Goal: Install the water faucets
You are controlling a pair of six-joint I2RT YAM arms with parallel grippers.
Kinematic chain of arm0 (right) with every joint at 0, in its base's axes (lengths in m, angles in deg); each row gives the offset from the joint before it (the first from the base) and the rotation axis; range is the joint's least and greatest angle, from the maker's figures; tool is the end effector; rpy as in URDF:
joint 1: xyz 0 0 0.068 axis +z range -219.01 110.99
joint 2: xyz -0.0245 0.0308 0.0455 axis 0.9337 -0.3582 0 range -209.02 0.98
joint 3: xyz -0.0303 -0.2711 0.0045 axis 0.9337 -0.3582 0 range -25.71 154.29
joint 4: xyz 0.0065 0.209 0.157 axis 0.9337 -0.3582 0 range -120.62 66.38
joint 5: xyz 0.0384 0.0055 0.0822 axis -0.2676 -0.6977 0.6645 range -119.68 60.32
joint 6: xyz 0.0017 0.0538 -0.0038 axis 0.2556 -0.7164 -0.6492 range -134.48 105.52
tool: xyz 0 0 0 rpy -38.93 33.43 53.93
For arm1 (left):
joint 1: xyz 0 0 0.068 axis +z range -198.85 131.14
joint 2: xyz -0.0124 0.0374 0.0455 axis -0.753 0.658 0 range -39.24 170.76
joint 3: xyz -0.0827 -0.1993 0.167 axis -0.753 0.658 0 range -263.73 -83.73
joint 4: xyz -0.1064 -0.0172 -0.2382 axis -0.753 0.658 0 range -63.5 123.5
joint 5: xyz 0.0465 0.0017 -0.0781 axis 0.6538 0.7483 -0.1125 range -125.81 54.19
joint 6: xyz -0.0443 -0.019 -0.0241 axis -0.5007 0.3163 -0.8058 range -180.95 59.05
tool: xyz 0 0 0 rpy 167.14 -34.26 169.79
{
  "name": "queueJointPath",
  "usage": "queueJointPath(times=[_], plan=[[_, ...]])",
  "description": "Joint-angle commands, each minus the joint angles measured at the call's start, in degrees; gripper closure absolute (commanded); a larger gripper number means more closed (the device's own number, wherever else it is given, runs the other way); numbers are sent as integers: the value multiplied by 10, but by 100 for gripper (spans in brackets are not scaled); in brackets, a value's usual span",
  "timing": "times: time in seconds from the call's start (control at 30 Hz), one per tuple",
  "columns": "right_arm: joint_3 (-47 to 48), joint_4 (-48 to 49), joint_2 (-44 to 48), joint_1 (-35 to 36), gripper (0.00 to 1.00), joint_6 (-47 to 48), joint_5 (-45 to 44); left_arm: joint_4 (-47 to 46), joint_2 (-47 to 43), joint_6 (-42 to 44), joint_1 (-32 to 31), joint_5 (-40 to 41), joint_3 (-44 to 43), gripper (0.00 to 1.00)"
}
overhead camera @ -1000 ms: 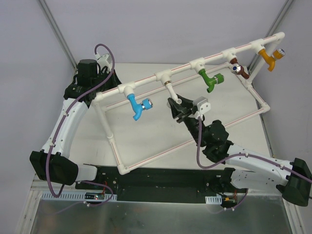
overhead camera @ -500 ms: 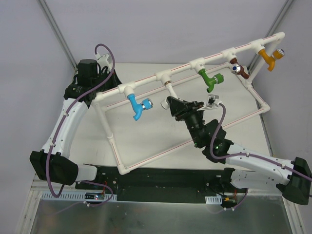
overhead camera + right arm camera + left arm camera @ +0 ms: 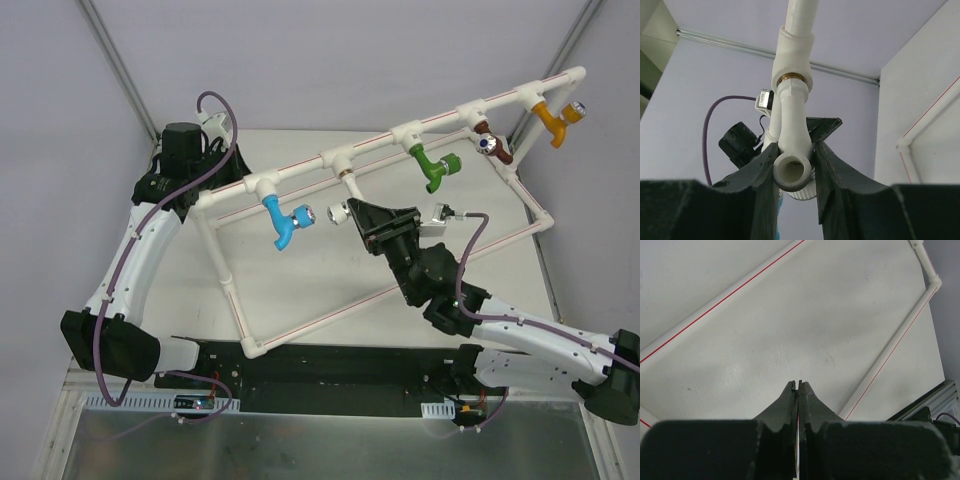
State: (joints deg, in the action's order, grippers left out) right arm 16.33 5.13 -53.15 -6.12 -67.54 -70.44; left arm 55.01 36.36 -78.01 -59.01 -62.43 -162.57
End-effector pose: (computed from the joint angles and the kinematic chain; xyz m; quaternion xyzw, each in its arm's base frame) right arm 0.1183 0.1801 0.3637 0.2303 0.5817 0.5272 0.5750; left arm 0.2839 -0.0670 0.3978 0.0735 0.8279 -0.3115 0.4606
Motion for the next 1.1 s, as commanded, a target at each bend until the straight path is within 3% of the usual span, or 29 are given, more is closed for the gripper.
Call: queueJointPath(times=[0.0, 0.23, 0.57, 0.6, 0.7, 0.77, 0.9, 1.07], plan=[[-33, -144, 29, -15, 100, -231, -102, 41, 10, 7, -7, 2, 34, 100], [-62, -145, 36, -17, 100, -420, -98, 41, 6, 9, -7, 6, 36, 100], [-60, -135, 40, -17, 100, -457, -95, 41, 10, 9, -7, 9, 37, 100], [-62, -135, 44, -16, 95, -461, -95, 41, 11, 9, -7, 10, 37, 100], [-65, -135, 54, -17, 59, -465, -88, 41, 13, 8, -7, 10, 37, 100], [-68, -135, 64, -17, 41, -463, -86, 41, 15, 8, -7, 10, 37, 100], [-79, -136, 89, -17, 24, -444, -91, 41, 17, 8, -7, 11, 38, 100], [-98, -139, 140, -16, 16, -385, -99, 41, 18, 10, -7, 16, 39, 100]])
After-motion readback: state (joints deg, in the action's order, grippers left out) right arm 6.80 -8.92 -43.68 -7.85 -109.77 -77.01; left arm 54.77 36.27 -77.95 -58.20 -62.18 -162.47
